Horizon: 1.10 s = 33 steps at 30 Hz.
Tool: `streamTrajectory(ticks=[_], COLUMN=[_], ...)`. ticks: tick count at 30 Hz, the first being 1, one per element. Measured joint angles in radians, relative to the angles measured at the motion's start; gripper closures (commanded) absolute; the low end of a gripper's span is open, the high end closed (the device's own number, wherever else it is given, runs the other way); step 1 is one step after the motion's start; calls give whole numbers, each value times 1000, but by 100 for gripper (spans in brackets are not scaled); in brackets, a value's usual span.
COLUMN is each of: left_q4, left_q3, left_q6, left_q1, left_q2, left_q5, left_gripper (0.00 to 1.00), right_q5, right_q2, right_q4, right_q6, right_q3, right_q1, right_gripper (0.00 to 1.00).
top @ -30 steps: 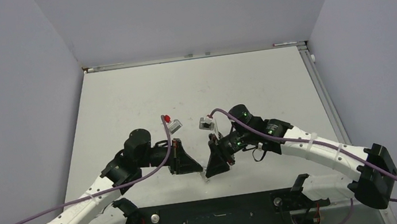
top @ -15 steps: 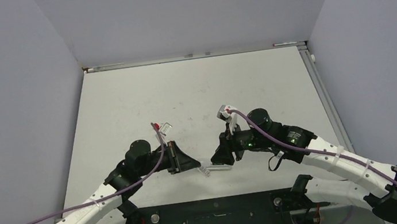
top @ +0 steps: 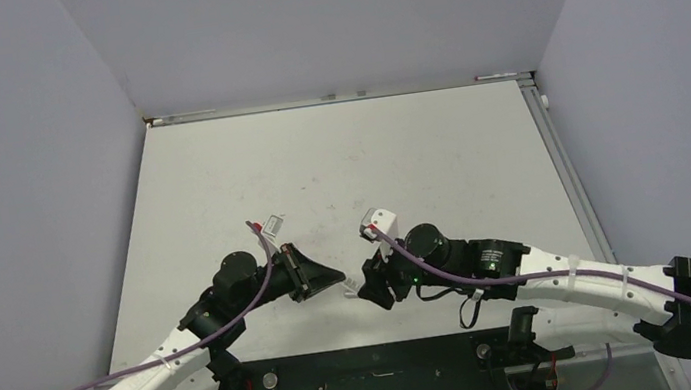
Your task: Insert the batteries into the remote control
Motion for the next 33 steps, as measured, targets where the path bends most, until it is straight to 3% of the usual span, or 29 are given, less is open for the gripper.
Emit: streamTrajectory(ticks=[10, 18, 26, 33], left_q4=[7, 6, 6, 6], left_q3=[-1, -3, -3, -3], left_q6=[-58, -73, -73, -73], left_q1=[0, 1, 6, 8], left_q2=[-2, -2, -2, -2], left_q5=[-11, -12, -11, -9], left_gripper=[100, 100, 100, 100], right_q5=[51, 82, 93, 108], right_q2=[77, 104, 121, 121], right_q4=[14, 16, 18, 17], right_q6=[-29, -40, -50, -63], right_q3=[1, 17, 24, 26], right_q1=[42, 56, 78, 88], right_gripper=[51, 57, 71, 91])
